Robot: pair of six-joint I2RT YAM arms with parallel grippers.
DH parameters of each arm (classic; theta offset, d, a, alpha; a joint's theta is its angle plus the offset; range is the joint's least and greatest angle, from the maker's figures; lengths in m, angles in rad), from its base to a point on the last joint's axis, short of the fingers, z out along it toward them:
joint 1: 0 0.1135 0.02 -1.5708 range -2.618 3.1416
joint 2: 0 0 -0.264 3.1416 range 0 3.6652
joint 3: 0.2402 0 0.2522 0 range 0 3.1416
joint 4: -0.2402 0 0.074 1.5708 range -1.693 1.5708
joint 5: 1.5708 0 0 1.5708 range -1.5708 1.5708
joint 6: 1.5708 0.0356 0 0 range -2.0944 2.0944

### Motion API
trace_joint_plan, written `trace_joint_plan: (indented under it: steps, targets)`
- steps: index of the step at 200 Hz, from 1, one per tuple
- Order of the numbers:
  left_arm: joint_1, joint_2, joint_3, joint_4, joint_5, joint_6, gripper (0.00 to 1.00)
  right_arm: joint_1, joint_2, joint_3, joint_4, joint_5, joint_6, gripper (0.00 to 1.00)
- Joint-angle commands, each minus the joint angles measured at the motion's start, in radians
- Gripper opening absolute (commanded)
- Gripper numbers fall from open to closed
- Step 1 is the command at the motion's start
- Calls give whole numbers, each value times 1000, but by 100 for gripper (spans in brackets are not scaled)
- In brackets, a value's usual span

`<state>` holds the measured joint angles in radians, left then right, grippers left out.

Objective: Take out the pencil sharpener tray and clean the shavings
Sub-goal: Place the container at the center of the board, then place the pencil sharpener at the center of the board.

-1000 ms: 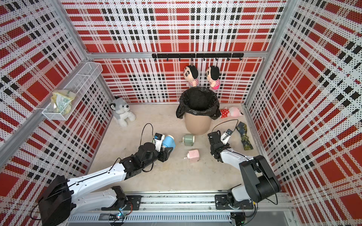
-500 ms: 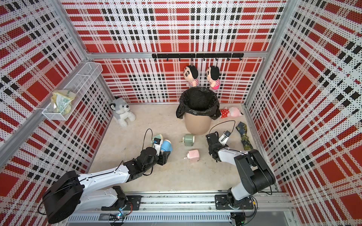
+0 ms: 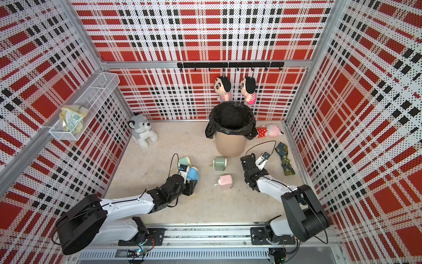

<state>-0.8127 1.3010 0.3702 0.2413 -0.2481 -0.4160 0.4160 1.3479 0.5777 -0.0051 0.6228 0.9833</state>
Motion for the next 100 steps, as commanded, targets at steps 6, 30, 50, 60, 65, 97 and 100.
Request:
trace_joint_plan:
  steps: [6,30,50,60,65,97,100]
  targets:
    - [-27,71,35,64,-50,-1,56,4,-88,49,-30,13,-76,82]
    - [-41,120,33,77,-56,-8,56,0,-129,88,-41,3,-109,83]
    - [-62,136,26,78,-57,-21,56,0,-142,112,-45,-3,-125,83]
    - [-72,128,15,78,-60,-30,56,-2,-144,120,-44,-5,-131,83]
    - [-76,124,11,78,-60,-33,56,-1,-144,121,-45,-7,-132,83]
    - [-101,71,-9,58,-76,-55,58,-2,-126,132,-34,-24,-139,83]
    - [-103,65,-11,57,-77,-56,60,-2,-123,132,-31,-26,-140,83]
